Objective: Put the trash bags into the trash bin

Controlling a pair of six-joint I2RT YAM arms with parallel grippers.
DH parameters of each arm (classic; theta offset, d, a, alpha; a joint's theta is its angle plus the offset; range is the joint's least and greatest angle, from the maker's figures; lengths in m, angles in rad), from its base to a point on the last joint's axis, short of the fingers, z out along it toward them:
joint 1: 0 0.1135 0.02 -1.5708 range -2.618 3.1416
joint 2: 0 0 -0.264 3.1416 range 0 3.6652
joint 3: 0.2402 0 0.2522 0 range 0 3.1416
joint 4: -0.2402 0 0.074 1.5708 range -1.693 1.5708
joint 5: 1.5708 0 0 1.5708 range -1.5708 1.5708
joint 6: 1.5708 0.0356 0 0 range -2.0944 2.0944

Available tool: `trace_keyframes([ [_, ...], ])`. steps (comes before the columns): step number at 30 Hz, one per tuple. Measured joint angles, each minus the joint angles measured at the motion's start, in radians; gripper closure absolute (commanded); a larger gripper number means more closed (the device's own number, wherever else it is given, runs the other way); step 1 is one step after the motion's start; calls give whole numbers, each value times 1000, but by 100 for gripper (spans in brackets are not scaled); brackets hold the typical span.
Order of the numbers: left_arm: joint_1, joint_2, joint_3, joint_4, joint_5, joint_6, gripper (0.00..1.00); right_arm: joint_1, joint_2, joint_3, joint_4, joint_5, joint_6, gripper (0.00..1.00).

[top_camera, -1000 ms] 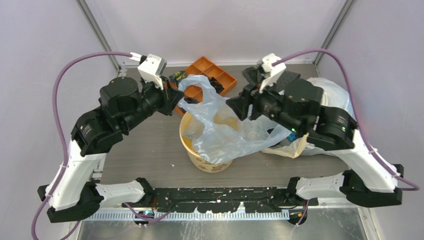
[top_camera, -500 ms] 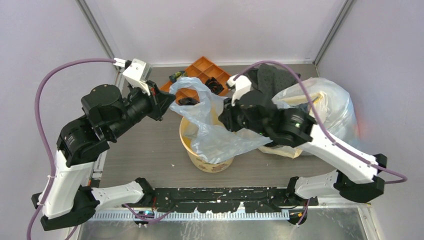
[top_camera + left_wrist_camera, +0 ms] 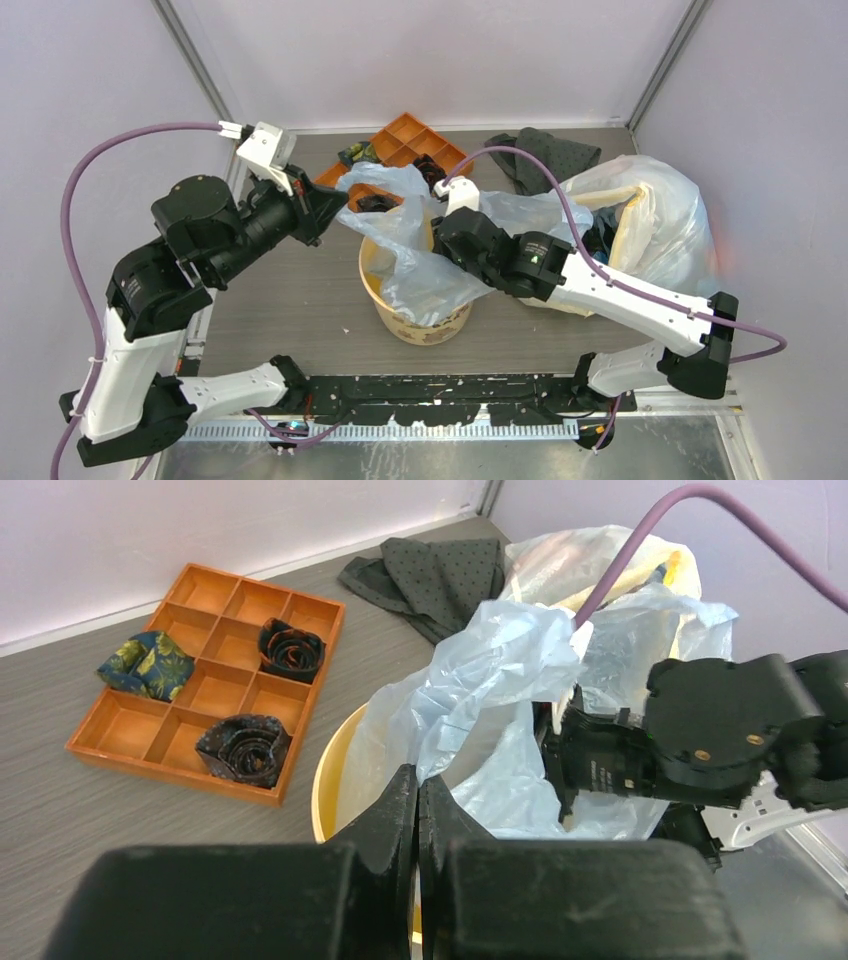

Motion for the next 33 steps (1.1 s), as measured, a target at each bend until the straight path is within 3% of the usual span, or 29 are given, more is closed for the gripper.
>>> trace_keyframes([
  [9, 0, -68, -2, 1, -55, 3, 99, -150, -78, -97, -8, 57, 4, 61],
  [15, 0, -42, -7, 5, -57, 4, 99, -11, -40, 6, -10, 48, -26, 59],
  [22, 0, 30, -12, 19, -56, 8, 100, 46, -8, 38, 11, 16, -37, 66],
  [33, 0, 59, 29, 18, -84, 21, 99, 85, -19, 0, 84, -65, -168, 88],
])
